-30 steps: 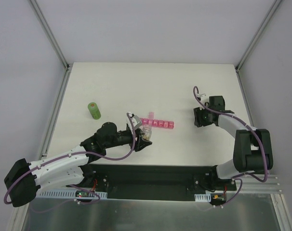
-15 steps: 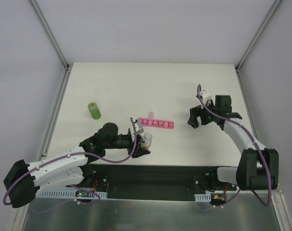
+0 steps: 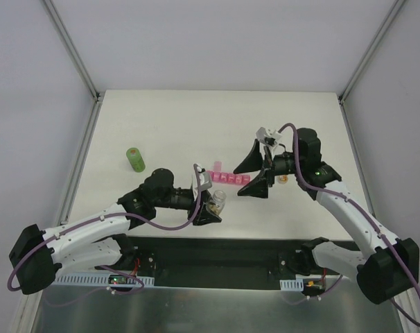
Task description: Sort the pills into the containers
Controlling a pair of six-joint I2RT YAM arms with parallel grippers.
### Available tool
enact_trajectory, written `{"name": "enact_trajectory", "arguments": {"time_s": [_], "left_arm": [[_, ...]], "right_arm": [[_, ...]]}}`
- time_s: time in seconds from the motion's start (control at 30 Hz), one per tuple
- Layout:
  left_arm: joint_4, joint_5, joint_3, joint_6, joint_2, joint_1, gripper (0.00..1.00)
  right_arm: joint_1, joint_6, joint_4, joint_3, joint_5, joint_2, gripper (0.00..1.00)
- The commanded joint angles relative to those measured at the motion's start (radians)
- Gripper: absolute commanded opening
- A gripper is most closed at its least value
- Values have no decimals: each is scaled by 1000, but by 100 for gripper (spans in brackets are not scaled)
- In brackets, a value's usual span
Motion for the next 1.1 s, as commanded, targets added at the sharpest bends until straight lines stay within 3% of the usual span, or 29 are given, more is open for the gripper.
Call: {"name": "enact_trajectory", "arguments": {"time_s": [0.0,0.2,0.27,0.4,0.5,0.63,0.83,1.07], "left_arm": [[67,48,67,19,15,8,0],[75,54,105,17,56,8,0],[75,54,113,17,61,8,0],[82,23,116,5,58,8,0],[98,13,114,-7,56,8,0],[122,-1,105,-23,55,8,0],[128,-18,104,-32,58,8,0],[139,-12,104,-43,75,8,0]], "right_arm": [[74,307,288,73,-90,36,98],[174,321,243,104,-38,73,96],[182,211,170,119,-4,76,95],[222,-7,-132,179,108,79,94],[245,-61,-192,197,146,83,89],[251,-66,-191,197,166,89,77],[259,-58,-186,200,174,90,71],[259,26,-110,214,168,102,75]]}}
